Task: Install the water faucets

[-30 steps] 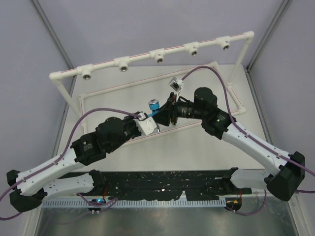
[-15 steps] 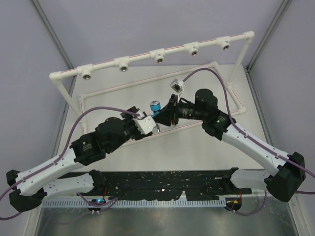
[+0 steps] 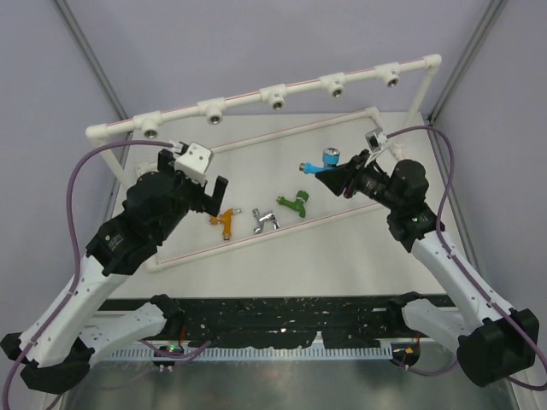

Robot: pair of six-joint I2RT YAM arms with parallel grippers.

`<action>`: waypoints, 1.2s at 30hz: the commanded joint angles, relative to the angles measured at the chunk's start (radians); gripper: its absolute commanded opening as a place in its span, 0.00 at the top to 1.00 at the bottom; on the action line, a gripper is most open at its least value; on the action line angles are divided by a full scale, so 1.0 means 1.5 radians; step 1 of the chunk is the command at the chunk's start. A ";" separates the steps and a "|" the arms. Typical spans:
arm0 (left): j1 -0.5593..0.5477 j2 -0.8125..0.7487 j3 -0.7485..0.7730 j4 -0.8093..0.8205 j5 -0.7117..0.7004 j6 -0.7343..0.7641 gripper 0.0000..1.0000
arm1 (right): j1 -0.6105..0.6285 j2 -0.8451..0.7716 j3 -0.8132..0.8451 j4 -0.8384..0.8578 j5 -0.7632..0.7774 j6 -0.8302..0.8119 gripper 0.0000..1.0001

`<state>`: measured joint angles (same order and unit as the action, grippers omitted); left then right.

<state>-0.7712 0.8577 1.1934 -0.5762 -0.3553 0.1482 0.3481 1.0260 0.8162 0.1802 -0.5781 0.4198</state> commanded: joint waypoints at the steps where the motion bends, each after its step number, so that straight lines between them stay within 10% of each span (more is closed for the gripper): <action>1: 0.089 0.034 0.063 -0.067 0.075 -0.163 0.00 | -0.040 -0.059 -0.015 0.048 0.083 -0.074 0.95; 16: 0.230 0.250 0.423 -0.307 0.009 -0.335 0.00 | -0.103 -0.106 -0.053 0.114 0.281 -0.137 0.95; 36: 0.417 0.301 0.458 -0.252 0.096 -0.294 0.02 | -0.112 -0.109 -0.063 0.140 0.302 -0.150 0.95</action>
<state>-0.1490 1.2484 1.8088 -1.0100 -0.2409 -0.3065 0.1902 0.8875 0.7120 0.3008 -0.1501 0.2115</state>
